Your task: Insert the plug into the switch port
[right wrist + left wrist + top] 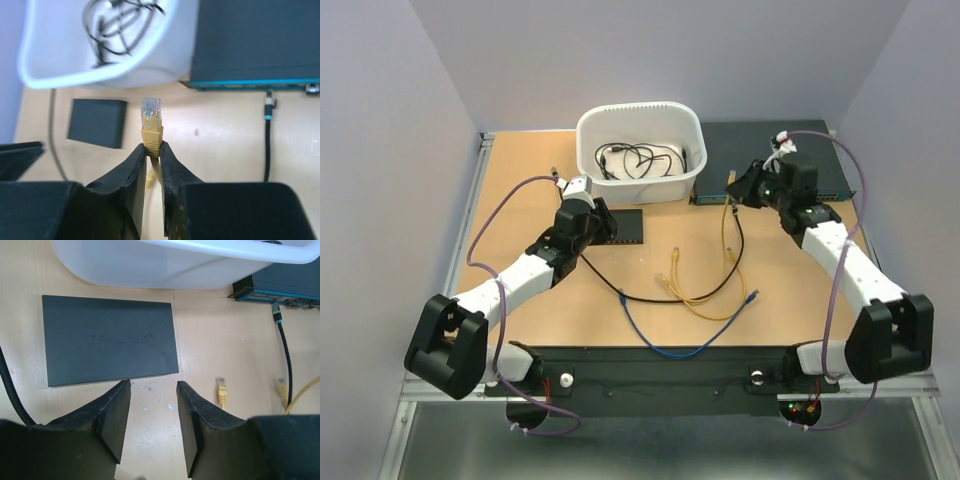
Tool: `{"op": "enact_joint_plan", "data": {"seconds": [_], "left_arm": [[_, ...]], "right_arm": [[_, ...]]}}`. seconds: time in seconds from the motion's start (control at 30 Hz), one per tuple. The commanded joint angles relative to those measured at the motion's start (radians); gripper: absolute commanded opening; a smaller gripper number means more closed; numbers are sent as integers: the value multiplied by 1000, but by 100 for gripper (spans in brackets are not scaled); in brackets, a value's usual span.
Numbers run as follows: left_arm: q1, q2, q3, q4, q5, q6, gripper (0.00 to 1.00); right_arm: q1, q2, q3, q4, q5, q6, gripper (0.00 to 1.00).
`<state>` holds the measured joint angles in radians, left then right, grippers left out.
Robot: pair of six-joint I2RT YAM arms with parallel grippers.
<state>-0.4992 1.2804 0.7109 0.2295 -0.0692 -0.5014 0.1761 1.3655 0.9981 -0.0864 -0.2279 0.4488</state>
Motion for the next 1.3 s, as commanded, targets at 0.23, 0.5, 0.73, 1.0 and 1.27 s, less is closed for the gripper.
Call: {"op": "enact_joint_plan", "data": {"seconds": [0.23, 0.5, 0.73, 1.0, 1.27], "left_arm": [[-4, -102, -42, 45, -87, 32, 52], [-4, -122, -48, 44, -113, 37, 52], [-6, -118, -54, 56, -107, 40, 52], [-36, -116, -53, 134, 20, 73, 53], [-145, -43, 21, 148, 12, 116, 53]], "right_arm": [[0, -220, 531, -58, -215, 109, 0], [-1, -197, 890, -99, -383, 169, 0], [-1, -307, 906, -193, -72, -79, 0], [-1, -302, 693, -349, 16, -61, 1], [-1, -237, 239, -357, -117, -18, 1]]}}
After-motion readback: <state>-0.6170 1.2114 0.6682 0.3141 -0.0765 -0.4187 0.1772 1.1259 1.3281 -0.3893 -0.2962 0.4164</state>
